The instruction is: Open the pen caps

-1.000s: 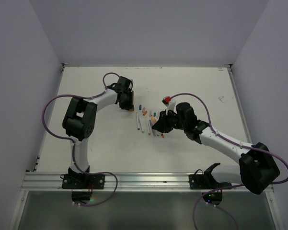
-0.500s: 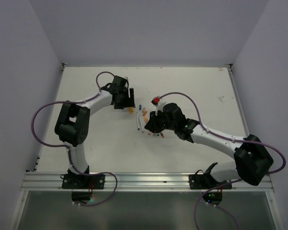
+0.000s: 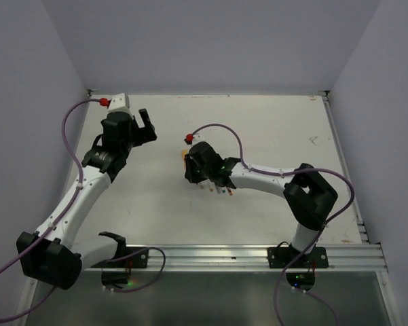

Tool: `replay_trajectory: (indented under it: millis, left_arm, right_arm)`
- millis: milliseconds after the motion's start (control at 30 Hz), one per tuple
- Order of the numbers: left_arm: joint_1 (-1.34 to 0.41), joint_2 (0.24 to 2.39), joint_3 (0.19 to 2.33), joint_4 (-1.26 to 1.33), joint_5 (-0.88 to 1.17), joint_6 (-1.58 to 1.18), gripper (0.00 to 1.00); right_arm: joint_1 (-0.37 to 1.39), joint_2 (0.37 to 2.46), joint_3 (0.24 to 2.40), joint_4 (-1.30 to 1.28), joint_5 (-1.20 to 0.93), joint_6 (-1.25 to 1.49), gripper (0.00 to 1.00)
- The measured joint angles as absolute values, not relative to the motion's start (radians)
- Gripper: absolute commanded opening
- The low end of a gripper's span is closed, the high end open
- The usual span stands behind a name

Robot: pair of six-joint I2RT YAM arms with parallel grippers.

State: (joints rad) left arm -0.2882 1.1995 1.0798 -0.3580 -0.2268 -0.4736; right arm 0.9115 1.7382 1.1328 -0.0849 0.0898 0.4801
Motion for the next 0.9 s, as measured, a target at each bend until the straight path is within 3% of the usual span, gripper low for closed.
replay_trajectory:
  millis: [367,633,900]
  left_arm:
    - [-0.288,0.882,0.802,-0.315,-0.46,-0.37,1.0]
    - [-0.288,0.853,0.764,-0.248,-0.537,-0.329,1.0]
    - [-0.288,0.857,0.754,-0.24,-0.557,-0.316,1.0]
  right_arm:
    - [0.92,1.955,1.293,-0.176,0.211,0.551,0.09]
    - [0.92,2.035,1.347,-0.212,0.279,0.598,0.19]
    - [0.92,2.042,1.359,-0.223,0.325,0.623,0.41]
